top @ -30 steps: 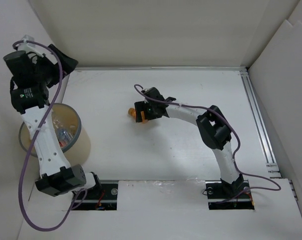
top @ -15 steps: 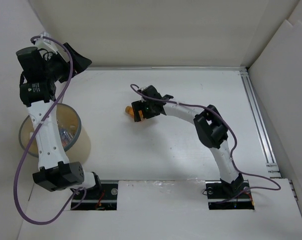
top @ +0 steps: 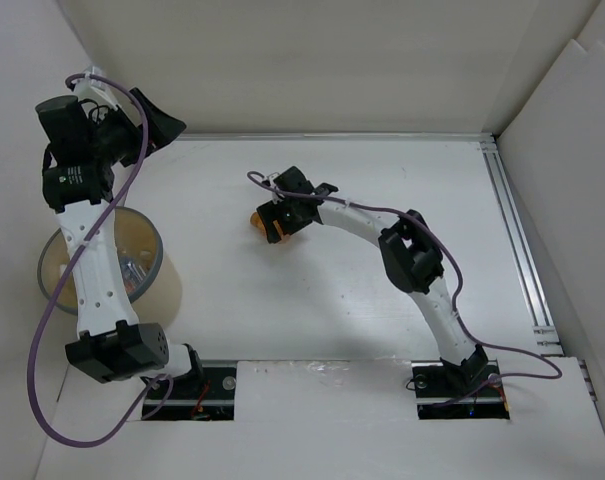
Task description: Put the plastic bottles in the bin
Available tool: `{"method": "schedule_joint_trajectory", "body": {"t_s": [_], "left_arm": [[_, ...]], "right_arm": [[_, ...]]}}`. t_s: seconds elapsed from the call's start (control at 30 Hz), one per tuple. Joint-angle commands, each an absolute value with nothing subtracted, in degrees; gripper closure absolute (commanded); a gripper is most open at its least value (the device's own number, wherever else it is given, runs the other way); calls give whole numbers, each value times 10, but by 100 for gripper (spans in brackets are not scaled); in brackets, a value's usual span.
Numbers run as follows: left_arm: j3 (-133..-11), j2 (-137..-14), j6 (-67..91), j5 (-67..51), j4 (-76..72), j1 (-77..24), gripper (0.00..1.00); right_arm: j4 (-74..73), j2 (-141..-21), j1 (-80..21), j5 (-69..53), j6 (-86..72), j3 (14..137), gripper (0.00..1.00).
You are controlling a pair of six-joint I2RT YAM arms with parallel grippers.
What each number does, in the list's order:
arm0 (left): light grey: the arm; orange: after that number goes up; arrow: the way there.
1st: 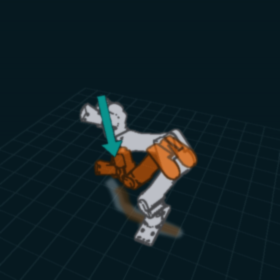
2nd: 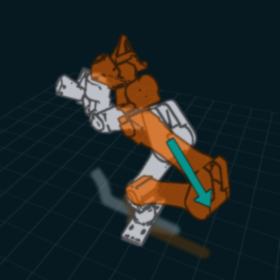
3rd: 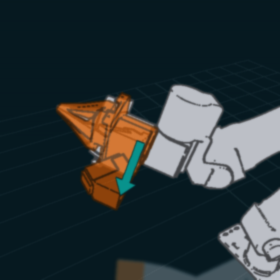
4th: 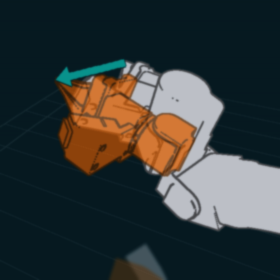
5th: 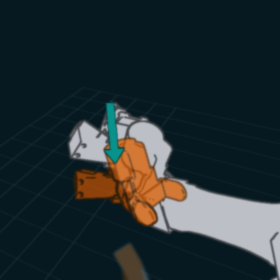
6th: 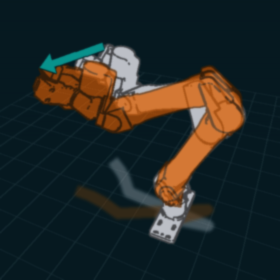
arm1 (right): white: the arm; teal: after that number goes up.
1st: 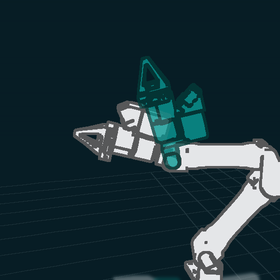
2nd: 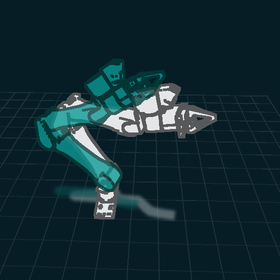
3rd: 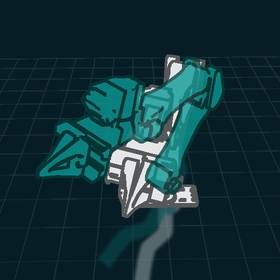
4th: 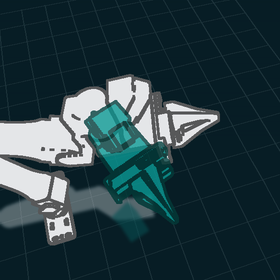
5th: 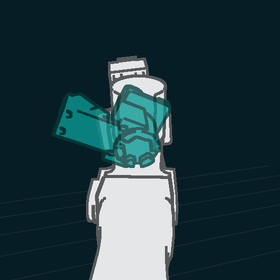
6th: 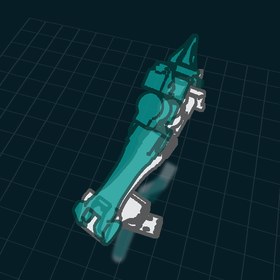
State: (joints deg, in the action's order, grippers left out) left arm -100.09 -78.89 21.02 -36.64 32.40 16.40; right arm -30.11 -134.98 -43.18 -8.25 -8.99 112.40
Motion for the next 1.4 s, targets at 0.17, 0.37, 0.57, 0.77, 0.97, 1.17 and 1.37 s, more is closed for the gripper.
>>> {"method": "schedule_joint_trajectory", "body": {"t_s": [0.17,0.37,0.57,0.77,0.97,1.17,1.37], "left_arm": [[-984,-767,202,-387,287,166,0],[-996,-807,191,-363,274,59,0],[-951,-822,261,-392,136,-13,0],[-823,-806,342,-478,-73,-86,0],[-796,-818,350,-486,-148,-147,0],[-785,-813,360,-499,-177,-147,0],[-785,-807,352,-510,-171,-147,0]], "right_arm": [[-345,-1384,-436,-117,-52,1136,66],[-292,-1289,-416,-146,-83,1053,100],[-148,-1132,-310,-238,-202,917,100],[34,-1011,-253,-390,-252,803,100],[153,-949,-253,-483,-311,770,100],[323,-919,-265,-526,-386,731,100],[334,-918,-288,-526,-398,746,100]]}}
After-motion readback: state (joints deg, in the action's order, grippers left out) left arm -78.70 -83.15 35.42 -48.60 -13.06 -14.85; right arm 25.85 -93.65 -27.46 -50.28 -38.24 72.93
